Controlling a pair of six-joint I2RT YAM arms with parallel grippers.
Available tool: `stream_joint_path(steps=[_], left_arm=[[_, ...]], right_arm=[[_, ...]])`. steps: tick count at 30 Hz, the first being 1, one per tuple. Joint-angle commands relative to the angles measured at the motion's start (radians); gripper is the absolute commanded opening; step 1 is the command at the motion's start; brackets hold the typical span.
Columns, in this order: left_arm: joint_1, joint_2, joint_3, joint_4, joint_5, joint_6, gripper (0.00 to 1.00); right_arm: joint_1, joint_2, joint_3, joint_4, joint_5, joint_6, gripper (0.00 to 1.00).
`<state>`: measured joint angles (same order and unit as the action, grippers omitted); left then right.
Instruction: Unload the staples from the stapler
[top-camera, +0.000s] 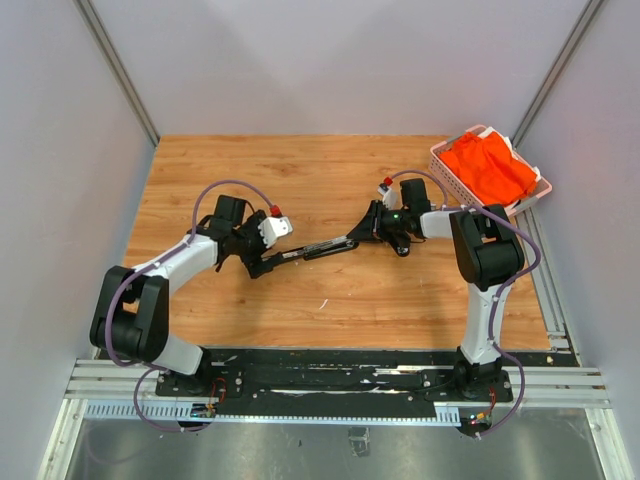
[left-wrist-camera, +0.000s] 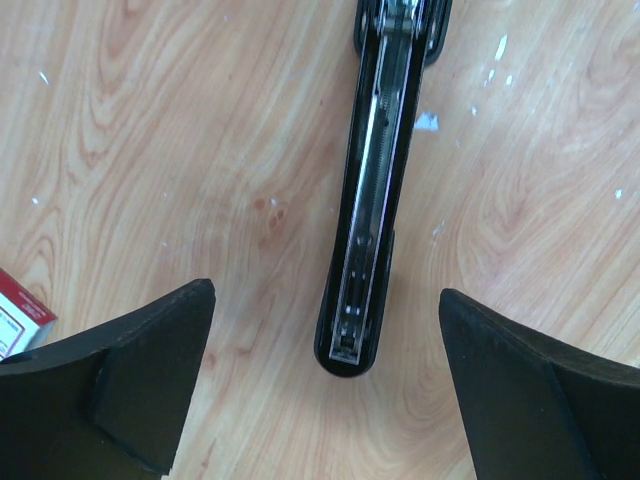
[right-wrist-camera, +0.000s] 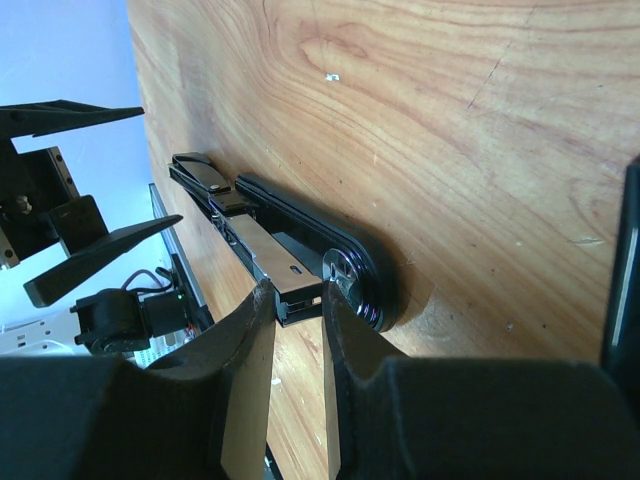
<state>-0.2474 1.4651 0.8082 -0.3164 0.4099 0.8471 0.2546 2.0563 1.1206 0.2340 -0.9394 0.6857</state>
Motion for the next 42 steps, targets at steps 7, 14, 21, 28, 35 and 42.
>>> stream_joint_path(steps=[7, 14, 21, 28, 35, 42], left_arm=[[-0.115, 0.109, 0.085, 0.112, -0.060, -0.074, 0.98], [-0.125, 0.142, 0.122, 0.080, -0.070, -0.090, 0.99], [-0.134, 0.152, 0.124, 0.057, -0.077, -0.082, 0.99], [-0.134, 0.137, 0.115, 0.080, -0.084, -0.103, 0.98], [-0.133, 0.127, 0.125, 0.073, -0.098, -0.112, 0.98], [-0.132, 0.069, 0.126, 0.078, -0.102, -0.140, 0.98]], right_arm=[[0.019, -0.006, 0.019, -0.019, 0.001, -0.005, 0.04], [0.024, -0.025, 0.021, -0.027, 0.007, -0.020, 0.14], [0.025, -0.037, 0.025, -0.031, 0.007, -0.023, 0.25], [0.026, -0.056, 0.031, -0.041, 0.004, -0.030, 0.31], [0.025, -0.070, 0.039, -0.051, -0.001, -0.038, 0.37], [0.024, -0.120, 0.044, -0.077, 0.010, -0.063, 0.44]])
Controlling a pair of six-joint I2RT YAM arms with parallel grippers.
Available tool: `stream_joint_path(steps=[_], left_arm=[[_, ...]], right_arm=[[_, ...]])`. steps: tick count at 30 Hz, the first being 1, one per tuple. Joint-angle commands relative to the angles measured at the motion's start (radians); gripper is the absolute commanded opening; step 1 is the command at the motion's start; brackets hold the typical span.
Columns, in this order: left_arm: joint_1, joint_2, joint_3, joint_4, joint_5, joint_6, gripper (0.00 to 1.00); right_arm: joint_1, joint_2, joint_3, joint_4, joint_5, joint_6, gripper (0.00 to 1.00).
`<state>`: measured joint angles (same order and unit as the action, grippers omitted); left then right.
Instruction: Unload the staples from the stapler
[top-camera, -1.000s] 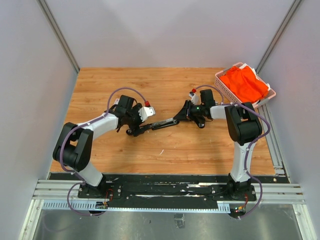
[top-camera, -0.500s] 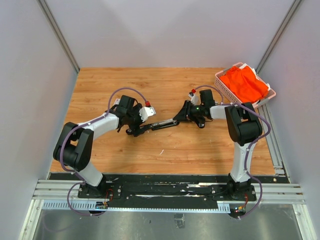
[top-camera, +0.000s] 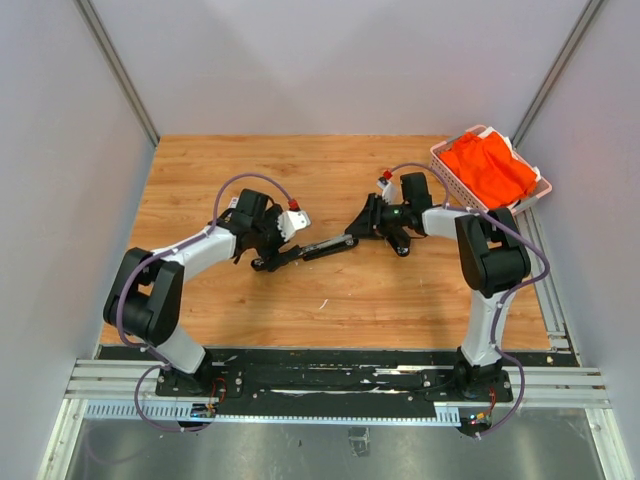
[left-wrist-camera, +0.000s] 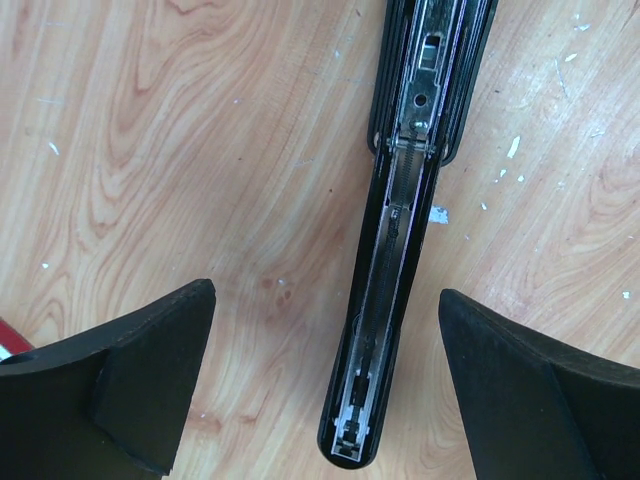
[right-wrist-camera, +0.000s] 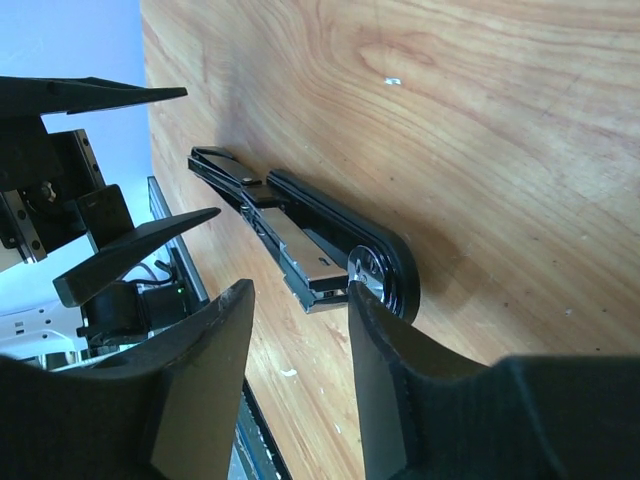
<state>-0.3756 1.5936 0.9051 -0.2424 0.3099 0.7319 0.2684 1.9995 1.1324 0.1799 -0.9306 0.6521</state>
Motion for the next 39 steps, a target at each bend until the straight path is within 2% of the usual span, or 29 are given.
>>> stream_joint_path(steps=[1, 14, 22, 29, 39], left_arm=[[-0.005, -0.071, 0.029, 0.002, -0.003, -0.026, 0.98], [0.003, -0.129, 0.007, 0.009, 0.000, -0.049, 0.98], [0.012, -0.207, 0.076, -0.056, -0.030, -0.108, 0.98], [0.013, -0.256, 0.033, -0.039, 0.009, -0.081, 0.98], [0.010, -0.148, 0.045, -0.011, 0.080, -0.069, 0.98]], right_arm=[[0.010, -0.070, 0.033, -0.029, 0.007, -0.037, 0.45], [0.011, -0.095, 0.042, -0.081, 0.048, -0.080, 0.49], [0.011, -0.144, 0.055, -0.126, 0.077, -0.144, 0.56], [0.011, -0.206, 0.075, -0.181, 0.141, -0.286, 0.59], [0.012, -0.359, 0.063, -0.198, 0.181, -0.555, 0.61]])
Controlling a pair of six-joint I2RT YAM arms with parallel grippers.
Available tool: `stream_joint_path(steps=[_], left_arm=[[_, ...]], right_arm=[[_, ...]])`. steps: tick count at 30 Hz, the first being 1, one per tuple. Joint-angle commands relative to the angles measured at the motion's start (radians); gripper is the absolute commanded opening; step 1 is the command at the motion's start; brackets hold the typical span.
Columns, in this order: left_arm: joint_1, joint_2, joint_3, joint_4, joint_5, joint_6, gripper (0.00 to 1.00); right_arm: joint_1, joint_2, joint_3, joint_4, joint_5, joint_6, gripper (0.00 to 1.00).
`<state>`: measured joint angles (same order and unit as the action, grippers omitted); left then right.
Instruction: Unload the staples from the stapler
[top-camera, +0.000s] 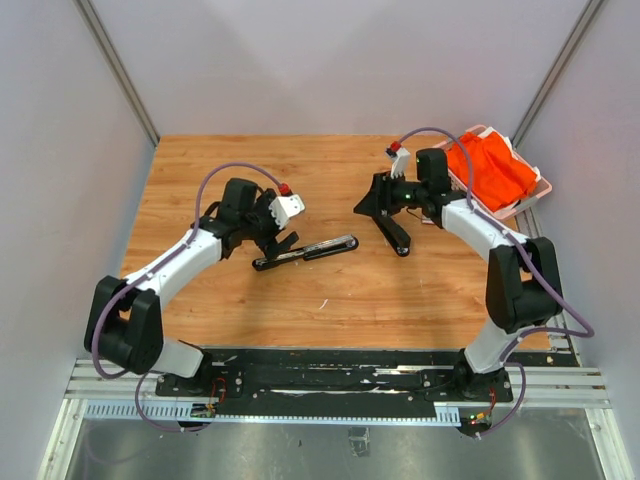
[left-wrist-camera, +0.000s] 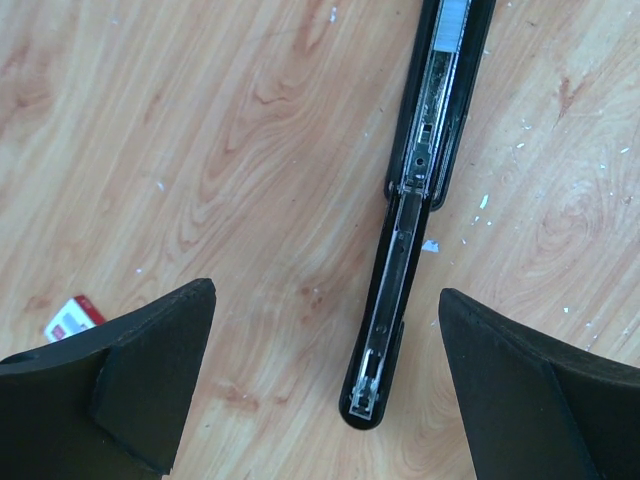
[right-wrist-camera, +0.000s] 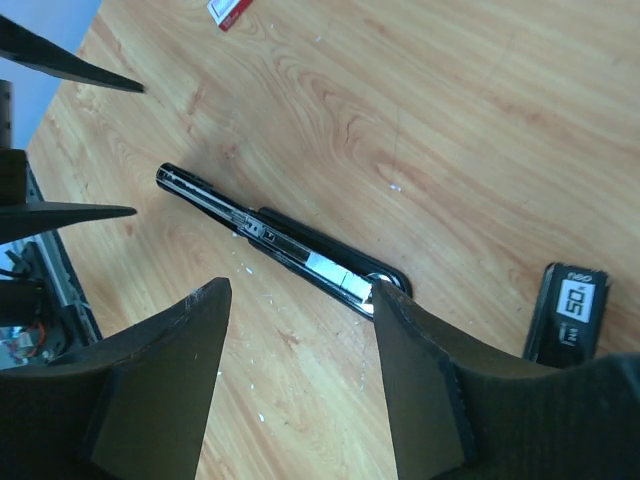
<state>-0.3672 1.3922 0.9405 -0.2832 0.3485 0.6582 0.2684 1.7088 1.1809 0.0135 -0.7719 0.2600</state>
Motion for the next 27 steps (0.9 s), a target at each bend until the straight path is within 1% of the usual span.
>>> stream_joint_path(steps=[1, 7, 11, 13, 17, 20, 27], left_arm=[[0.002, 0.070, 0.020, 0.035, 0.042, 0.000, 0.98], [-0.022, 0.160, 0.059, 0.069, 0.028, -0.006, 0.98], [-0.061, 0.217, 0.087, 0.071, -0.002, 0.005, 0.98], [-0.080, 0.244, 0.097, 0.070, -0.009, 0.015, 0.98], [-0.096, 0.304, 0.134, 0.055, -0.002, 0.022, 1.00], [-0.103, 0.347, 0.166, 0.018, 0.003, 0.031, 0.97], [-0.139, 0.374, 0.197, -0.026, -0.024, 0.036, 0.94]], right_arm=[[0.012, -0.089, 0.017, -0.040, 0.032, -0.188, 0.61], [0.013, -0.199, 0.029, -0.132, 0.098, -0.312, 0.61], [0.012, -0.284, -0.010, -0.162, 0.115, -0.399, 0.62], [0.012, -0.325, -0.053, -0.143, 0.115, -0.438, 0.62], [0.011, -0.396, -0.187, -0.007, 0.096, -0.499, 0.61], [0.013, -0.425, -0.253, 0.084, 0.066, -0.515, 0.61], [0.014, -0.416, -0.249, 0.071, 0.041, -0.516, 0.61]])
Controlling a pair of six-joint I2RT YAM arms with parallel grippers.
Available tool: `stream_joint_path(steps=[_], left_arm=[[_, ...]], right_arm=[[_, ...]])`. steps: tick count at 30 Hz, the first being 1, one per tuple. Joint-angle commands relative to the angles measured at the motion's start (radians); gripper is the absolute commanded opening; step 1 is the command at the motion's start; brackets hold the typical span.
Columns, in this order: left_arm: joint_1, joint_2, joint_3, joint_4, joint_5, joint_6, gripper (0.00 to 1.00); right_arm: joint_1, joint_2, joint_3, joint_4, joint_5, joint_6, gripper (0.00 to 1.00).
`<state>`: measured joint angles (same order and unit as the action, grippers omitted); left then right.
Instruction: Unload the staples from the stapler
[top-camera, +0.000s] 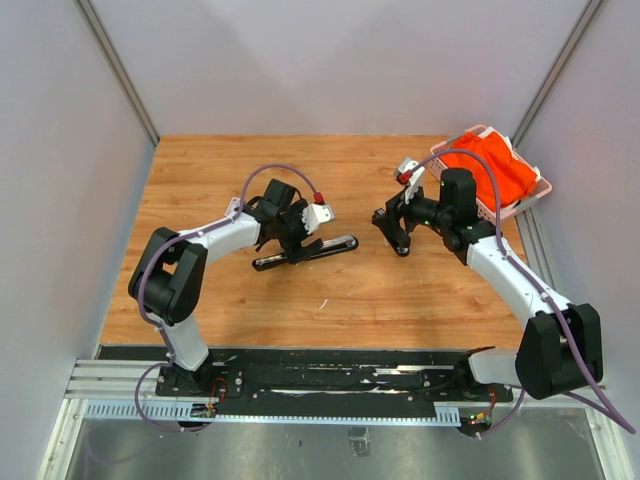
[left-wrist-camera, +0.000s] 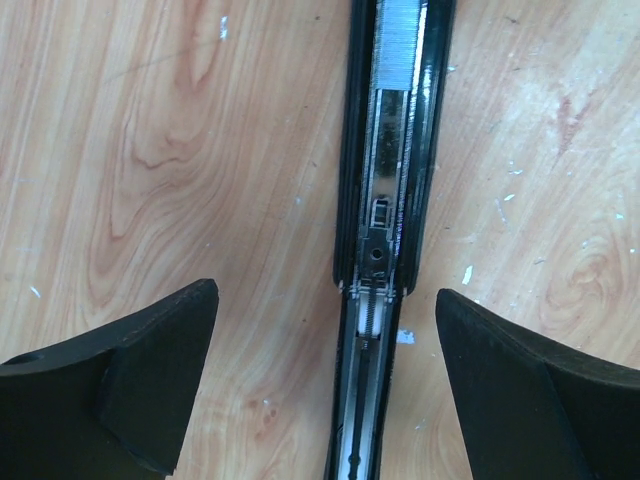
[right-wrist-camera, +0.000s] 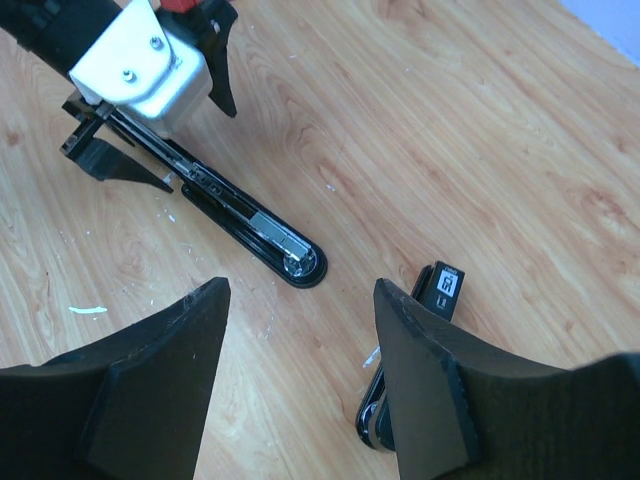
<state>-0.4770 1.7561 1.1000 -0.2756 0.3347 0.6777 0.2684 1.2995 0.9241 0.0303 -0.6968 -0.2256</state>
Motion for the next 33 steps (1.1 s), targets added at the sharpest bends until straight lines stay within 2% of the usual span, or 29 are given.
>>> stream_joint_path(steps=[1, 7, 12, 18, 27, 33], left_arm=[[-0.034, 0.013, 0.038, -0.036, -0.017, 0.020, 0.94], [-0.048, 0.040, 0.063, -0.074, -0.042, 0.024, 0.84], [-0.048, 0.050, 0.065, -0.080, -0.061, 0.014, 0.83], [-0.050, 0.058, 0.073, -0.086, -0.071, 0.009, 0.71], [-0.068, 0.064, 0.085, -0.082, -0.089, -0.013, 0.66], [-0.085, 0.075, 0.092, -0.085, -0.114, -0.011, 0.55]], right_arm=[[0.013, -0.007, 0.005, 0.055, -0.035, -0.031, 0.61], [0.013, -0.014, -0.001, 0.052, -0.036, -0.030, 0.61], [0.013, -0.020, -0.002, 0.052, -0.040, -0.028, 0.61], [0.011, -0.018, 0.000, 0.050, -0.044, -0.021, 0.61], [0.012, -0.009, -0.001, 0.050, -0.046, -0.007, 0.61], [0.011, -0.007, -0.001, 0.049, -0.046, 0.000, 0.61]])
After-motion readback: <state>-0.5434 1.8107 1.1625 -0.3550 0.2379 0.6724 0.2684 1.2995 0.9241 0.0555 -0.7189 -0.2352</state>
